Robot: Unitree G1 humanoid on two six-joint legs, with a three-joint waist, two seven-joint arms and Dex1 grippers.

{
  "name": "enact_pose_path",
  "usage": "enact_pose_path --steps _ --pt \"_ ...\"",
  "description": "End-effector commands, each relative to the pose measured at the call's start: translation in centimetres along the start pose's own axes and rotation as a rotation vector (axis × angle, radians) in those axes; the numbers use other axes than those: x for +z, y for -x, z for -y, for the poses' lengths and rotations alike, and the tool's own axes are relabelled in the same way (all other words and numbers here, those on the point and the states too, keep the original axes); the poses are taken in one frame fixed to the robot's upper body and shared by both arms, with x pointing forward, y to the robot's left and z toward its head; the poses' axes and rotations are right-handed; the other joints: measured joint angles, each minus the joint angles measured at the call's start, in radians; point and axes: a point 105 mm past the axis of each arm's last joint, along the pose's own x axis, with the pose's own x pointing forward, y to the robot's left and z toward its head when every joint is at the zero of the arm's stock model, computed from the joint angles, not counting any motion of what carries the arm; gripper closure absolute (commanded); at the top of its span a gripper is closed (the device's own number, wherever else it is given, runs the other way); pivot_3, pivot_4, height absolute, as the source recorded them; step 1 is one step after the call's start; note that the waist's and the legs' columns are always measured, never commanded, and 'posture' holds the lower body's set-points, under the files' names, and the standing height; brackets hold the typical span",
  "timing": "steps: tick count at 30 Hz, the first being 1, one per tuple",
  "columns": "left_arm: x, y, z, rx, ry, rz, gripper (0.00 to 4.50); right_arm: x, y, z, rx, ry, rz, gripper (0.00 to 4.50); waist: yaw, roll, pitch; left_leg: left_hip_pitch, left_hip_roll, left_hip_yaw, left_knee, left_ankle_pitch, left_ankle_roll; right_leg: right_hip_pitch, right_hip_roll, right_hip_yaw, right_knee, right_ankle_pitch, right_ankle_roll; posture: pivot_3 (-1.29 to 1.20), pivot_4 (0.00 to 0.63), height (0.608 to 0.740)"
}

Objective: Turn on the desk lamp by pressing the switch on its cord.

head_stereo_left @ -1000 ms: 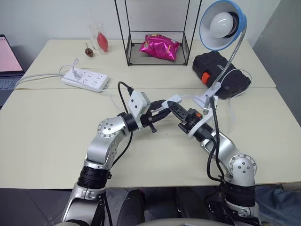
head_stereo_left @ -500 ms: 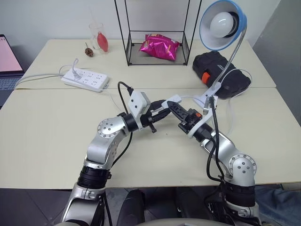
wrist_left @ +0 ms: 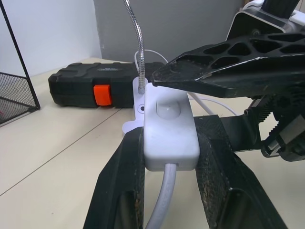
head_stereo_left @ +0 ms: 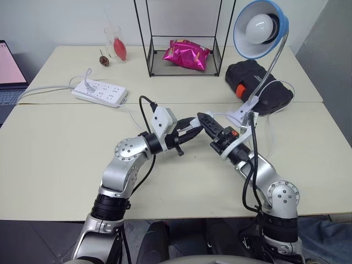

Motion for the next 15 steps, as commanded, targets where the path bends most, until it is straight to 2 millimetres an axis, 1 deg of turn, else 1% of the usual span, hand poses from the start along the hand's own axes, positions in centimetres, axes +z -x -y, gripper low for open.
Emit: enact_pose_path --steps 1,14,15 --pt "1.5 -0.2 0.3 -0.011 -0.035 0.052 3.39 0.2 0.1 -0.5 0.026 -0.028 0.015 1.36 0.0 0.0 0.0 0.0 0.0 0.0 0.0 0.0 0.0 0.0 0.0 0.0 0.0 0.0 0.0 0.0 0.15 0.74" --pt "1.5 -0.3 0.4 -0.017 -0.034 0.054 3.39 -0.9 0.1 -0.6 0.028 0.002 -0.045 1.36 0.0 0.0 0.0 0.0 0.0 0.0 0.0 0.0 0.0 0.0 0.0 0.0 0.0 0.0 0.0 0.0 0.15 0.74" --pt "1.5 -0.3 0.5 -0.017 -0.034 0.054 3.39 -0.8 0.1 -0.6 0.027 0.002 -0.045 1.73 0.0 0.0 0.0 0.0 0.0 0.0 0.0 0.0 0.0 0.0 0.0 0.0 0.0 0.0 0.0 0.0 0.15 0.74"
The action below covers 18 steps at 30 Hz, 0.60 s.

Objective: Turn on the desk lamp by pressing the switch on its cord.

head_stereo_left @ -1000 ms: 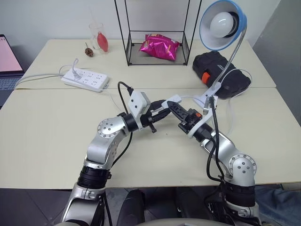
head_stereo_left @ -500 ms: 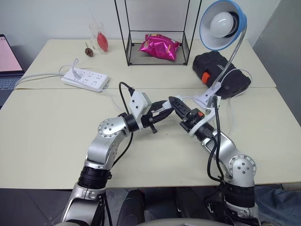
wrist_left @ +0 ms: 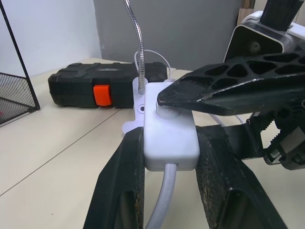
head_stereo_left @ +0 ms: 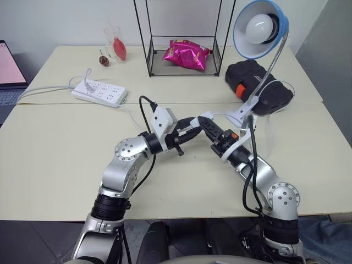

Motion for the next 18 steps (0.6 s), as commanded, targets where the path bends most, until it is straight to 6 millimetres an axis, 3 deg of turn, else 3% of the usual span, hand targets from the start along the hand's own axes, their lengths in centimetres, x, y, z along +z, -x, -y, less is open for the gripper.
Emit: enact_pose_path --steps 1,5,10,18 --pt "1.48 -0.3 0.43 -0.016 -0.034 0.053 3.39 -0.01 0.0 -0.92 0.039 -0.005 -0.004 1.94 0.0 0.0 0.0 0.0 0.0 0.0 0.0 0.0 0.0 0.0 0.0 0.0 0.0 0.0 0.0 0.0 0.15 0.74" --pt "1.46 -0.27 0.45 -0.014 -0.033 0.052 3.39 0.09 0.01 -0.96 0.041 -0.014 0.005 2.94 0.0 0.0 0.0 0.0 0.0 0.0 0.0 0.0 0.0 0.0 0.0 0.0 0.0 0.0 0.0 0.0 0.15 0.74" --pt "1.42 -0.23 0.45 -0.011 -0.033 0.05 3.39 0.18 0.02 -1.15 0.057 -0.026 0.012 3.85 0.0 0.0 0.0 0.0 0.0 0.0 0.0 0.0 0.0 0.0 0.0 0.0 0.0 0.0 0.0 0.0 0.15 0.74" --pt "1.46 -0.24 0.41 -0.007 -0.033 0.053 3.39 0.23 0.11 -1.26 0.069 -0.035 0.015 3.87 0.0 0.0 0.0 0.0 0.0 0.0 0.0 0.0 0.0 0.0 0.0 0.0 0.0 0.0 0.0 0.0 0.15 0.74"
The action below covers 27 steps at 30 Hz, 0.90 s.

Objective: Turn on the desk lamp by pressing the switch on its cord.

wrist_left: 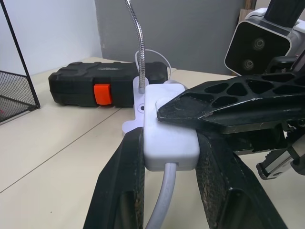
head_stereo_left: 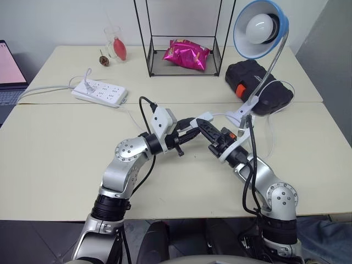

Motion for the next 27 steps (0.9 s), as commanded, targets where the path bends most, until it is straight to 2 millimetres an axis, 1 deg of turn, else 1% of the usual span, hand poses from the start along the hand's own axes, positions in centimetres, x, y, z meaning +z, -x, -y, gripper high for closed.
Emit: enact_pose_path --steps 1,2,4,5,9,15,27 --pt "1.6 -0.3 0.4 -0.015 -0.043 0.05 3.39 0.3 0.1 -0.7 0.034 -0.001 0.016 3.87 0.0 0.0 0.0 0.0 0.0 0.0 0.0 0.0 0.0 0.0 0.0 0.0 0.0 0.0 0.0 0.0 0.15 0.74" --pt "1.6 -0.3 0.4 -0.014 -0.043 0.051 3.39 0.3 0.2 -0.8 0.036 -0.001 0.017 3.87 0.0 0.0 0.0 0.0 0.0 0.0 0.0 0.0 0.0 0.0 0.0 0.0 0.0 0.0 0.0 0.0 0.15 0.74" --pt "1.6 -0.3 0.4 -0.011 -0.042 0.053 3.39 0.5 0.4 -0.9 0.046 0.004 0.022 3.17 0.0 0.0 0.0 0.0 0.0 0.0 0.0 0.0 0.0 0.0 0.0 0.0 0.0 0.0 0.0 0.0 0.15 0.74" --pt "1.6 -0.3 0.4 -0.008 -0.041 0.054 3.39 0.5 0.5 -1.0 0.049 0.006 0.024 3.1 0.0 0.0 0.0 0.0 0.0 0.0 0.0 0.0 0.0 0.0 0.0 0.0 0.0 0.0 0.0 0.0 0.15 0.74" --pt "1.6 -0.3 0.3 -0.003 -0.04 0.056 3.39 0.5 0.9 -1.0 0.047 0.002 0.024 2.18 0.0 0.0 0.0 0.0 0.0 0.0 0.0 0.0 0.0 0.0 0.0 0.0 0.0 0.0 0.0 0.0 0.15 0.74" --pt "1.6 -0.3 0.3 0.004 -0.038 0.055 3.39 0.7 1.2 -1.0 0.044 -0.041 0.052 2.18 0.0 0.0 0.0 0.0 0.0 0.0 0.0 0.0 0.0 0.0 0.0 0.0 0.0 0.0 0.0 0.0 0.15 0.74" --pt "1.5 -0.4 0.4 -0.003 -0.039 0.051 3.39 0.8 0.5 -1.7 0.074 -0.04 0.052 2.18 0.0 0.0 0.0 0.0 0.0 0.0 0.0 0.0 0.0 0.0 0.0 0.0 0.0 0.0 0.0 0.0 0.15 0.74"
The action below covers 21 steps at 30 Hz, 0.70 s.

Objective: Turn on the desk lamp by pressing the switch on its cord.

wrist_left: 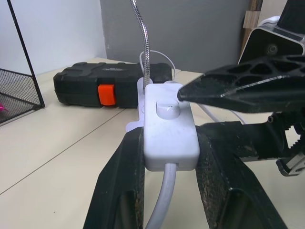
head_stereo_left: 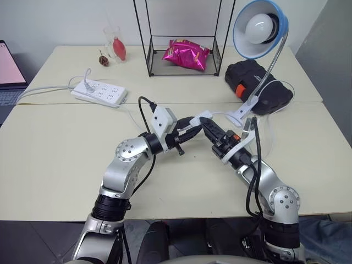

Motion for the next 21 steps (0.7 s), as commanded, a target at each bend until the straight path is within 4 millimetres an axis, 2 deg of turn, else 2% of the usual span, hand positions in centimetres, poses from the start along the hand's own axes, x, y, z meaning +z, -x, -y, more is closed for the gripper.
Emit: enact_pose_path --steps 1,16,19,21 --pt "1.54 -0.26 0.56 -0.025 -0.042 0.049 3.39 0.31 -0.15 -1.66 0.068 0.011 0.013 2.18 0.0 0.0 0.0 0.0 0.0 0.0 0.0 0.0 0.0 0.0 0.0 0.0 0.0 0.0 0.0 0.0 0.15 0.74" --pt "1.5 -0.24 0.73 -0.034 -0.041 0.047 3.39 -0.01 -0.56 -1.17 0.044 0.021 -0.01 2.18 0.0 0.0 0.0 0.0 0.0 0.0 0.0 0.0 0.0 0.0 0.0 0.0 0.0 0.0 0.0 0.0 0.15 0.74" --pt "1.5 -0.23 0.77 -0.036 -0.042 0.047 3.39 0.0 -0.55 -1.02 0.036 0.02 -0.009 2.73 0.0 0.0 0.0 0.0 0.0 0.0 0.0 0.0 0.0 0.0 0.0 0.0 0.0 0.0 0.0 0.0 0.15 0.74" --pt "1.5 -0.23 0.8 -0.036 -0.042 0.047 3.39 0.0 -0.54 -1.0 0.036 0.019 -0.01 3.3 0.0 0.0 0.0 0.0 0.0 0.0 0.0 0.0 0.0 0.0 0.0 0.0 0.0 0.0 0.0 0.0 0.15 0.74"
